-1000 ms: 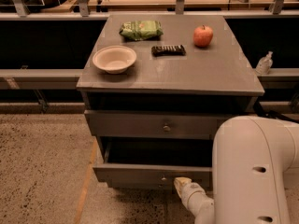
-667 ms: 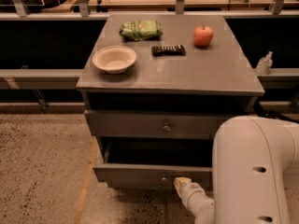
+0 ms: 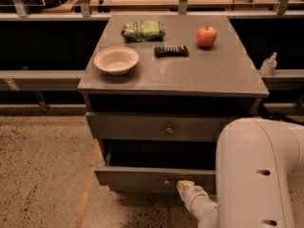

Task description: Close middle drawer

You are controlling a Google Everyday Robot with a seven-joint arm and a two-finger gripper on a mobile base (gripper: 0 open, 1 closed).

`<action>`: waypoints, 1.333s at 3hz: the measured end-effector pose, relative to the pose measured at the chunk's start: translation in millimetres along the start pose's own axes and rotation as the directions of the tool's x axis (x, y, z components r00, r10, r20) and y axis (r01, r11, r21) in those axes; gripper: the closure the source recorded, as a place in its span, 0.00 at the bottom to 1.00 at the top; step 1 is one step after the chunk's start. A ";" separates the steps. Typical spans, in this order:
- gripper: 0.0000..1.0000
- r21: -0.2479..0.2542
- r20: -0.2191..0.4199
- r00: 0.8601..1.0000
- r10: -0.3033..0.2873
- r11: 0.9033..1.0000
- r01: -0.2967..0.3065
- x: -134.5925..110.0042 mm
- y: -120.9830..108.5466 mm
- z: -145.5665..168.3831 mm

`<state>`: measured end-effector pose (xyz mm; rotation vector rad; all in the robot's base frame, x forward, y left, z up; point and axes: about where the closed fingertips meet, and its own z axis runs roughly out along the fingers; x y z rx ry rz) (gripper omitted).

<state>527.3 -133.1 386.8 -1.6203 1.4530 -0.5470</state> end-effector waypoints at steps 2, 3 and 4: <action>1.00 0.000 0.000 1.000 0.000 1.000 0.000 0.1 0.2 -0.5; 1.00 0.000 0.000 1.000 0.000 1.000 0.000 0.1 0.2 -0.5; 1.00 -0.021 0.021 1.000 0.008 1.000 -0.008 -8.6 -12.8 -18.6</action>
Offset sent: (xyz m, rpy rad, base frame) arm -0.0878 -0.0010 0.2048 0.1944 0.3409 0.0881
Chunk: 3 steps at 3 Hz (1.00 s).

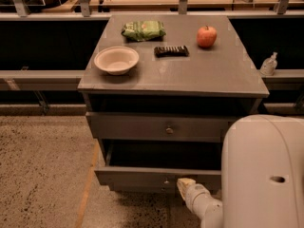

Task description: Close middle drawer

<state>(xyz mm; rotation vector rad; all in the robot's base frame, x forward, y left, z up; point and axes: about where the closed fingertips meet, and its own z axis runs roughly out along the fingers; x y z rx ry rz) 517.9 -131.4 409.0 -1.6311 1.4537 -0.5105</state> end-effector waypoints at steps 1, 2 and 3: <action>0.87 0.014 0.016 1.000 -0.009 1.000 0.009 -9.6 -33.7 -19.6; 0.62 0.017 0.018 1.000 -0.010 1.000 0.010 -10.7 -35.0 -18.7; 0.65 0.002 0.061 0.996 -0.061 0.998 0.061 -22.6 -36.9 -26.0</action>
Offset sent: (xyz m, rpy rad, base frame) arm 0.0003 0.0005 0.0376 0.0061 -0.0101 0.0145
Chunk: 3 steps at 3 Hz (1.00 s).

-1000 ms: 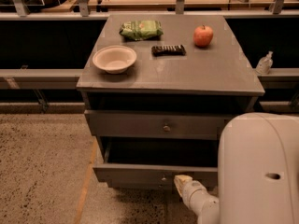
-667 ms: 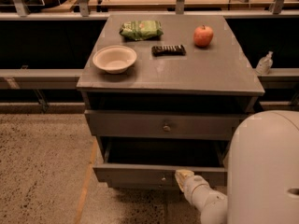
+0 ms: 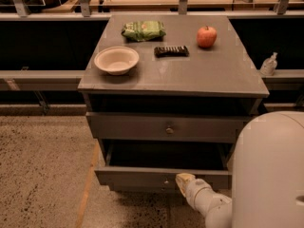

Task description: Close middle drawer

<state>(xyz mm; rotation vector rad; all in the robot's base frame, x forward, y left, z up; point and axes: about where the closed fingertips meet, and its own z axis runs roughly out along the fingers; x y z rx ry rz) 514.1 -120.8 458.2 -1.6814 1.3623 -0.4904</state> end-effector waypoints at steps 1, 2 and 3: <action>0.88 -0.014 0.006 0.999 -0.039 0.999 0.039 -6.4 -8.4 -29.7; 1.00 -0.010 -0.021 0.993 -0.119 0.993 0.118 -15.3 -24.7 -76.8; 0.98 -0.002 -0.084 0.967 -0.240 0.971 0.241 -22.2 -38.4 -145.7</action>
Offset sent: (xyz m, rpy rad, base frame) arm -0.0966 -0.0429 0.1518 -0.2559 -0.1277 0.0296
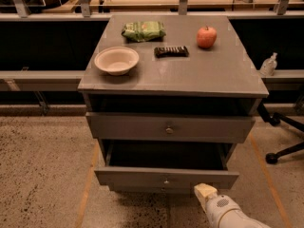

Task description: Close middle drawer

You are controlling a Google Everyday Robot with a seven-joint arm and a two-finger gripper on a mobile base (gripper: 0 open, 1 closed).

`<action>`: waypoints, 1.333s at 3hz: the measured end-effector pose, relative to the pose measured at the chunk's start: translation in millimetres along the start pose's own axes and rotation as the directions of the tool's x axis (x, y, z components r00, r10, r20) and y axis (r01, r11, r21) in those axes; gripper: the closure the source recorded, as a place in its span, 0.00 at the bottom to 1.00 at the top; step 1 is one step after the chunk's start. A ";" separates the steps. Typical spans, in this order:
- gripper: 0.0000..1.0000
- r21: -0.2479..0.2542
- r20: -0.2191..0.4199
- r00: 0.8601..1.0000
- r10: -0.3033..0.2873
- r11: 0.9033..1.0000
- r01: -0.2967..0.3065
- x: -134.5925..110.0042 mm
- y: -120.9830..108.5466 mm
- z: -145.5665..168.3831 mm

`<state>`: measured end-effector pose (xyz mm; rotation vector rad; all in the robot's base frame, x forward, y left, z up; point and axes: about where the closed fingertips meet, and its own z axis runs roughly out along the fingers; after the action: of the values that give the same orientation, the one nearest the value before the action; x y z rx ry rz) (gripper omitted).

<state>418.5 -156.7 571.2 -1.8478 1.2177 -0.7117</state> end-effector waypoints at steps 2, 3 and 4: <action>0.53 0.047 -0.005 1.000 -0.001 0.999 0.002 2.2 -18.1 -5.2; 0.60 0.134 -0.061 0.998 0.025 0.991 -0.017 39.5 -36.9 -55.6; 0.83 0.216 -0.134 0.986 0.104 0.974 -0.073 83.4 -51.3 -114.4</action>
Offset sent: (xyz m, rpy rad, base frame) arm 0.0063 -0.0006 0.0205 0.0255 -0.0558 0.0021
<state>384.2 -257.7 677.4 -1.5806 1.2566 -0.9011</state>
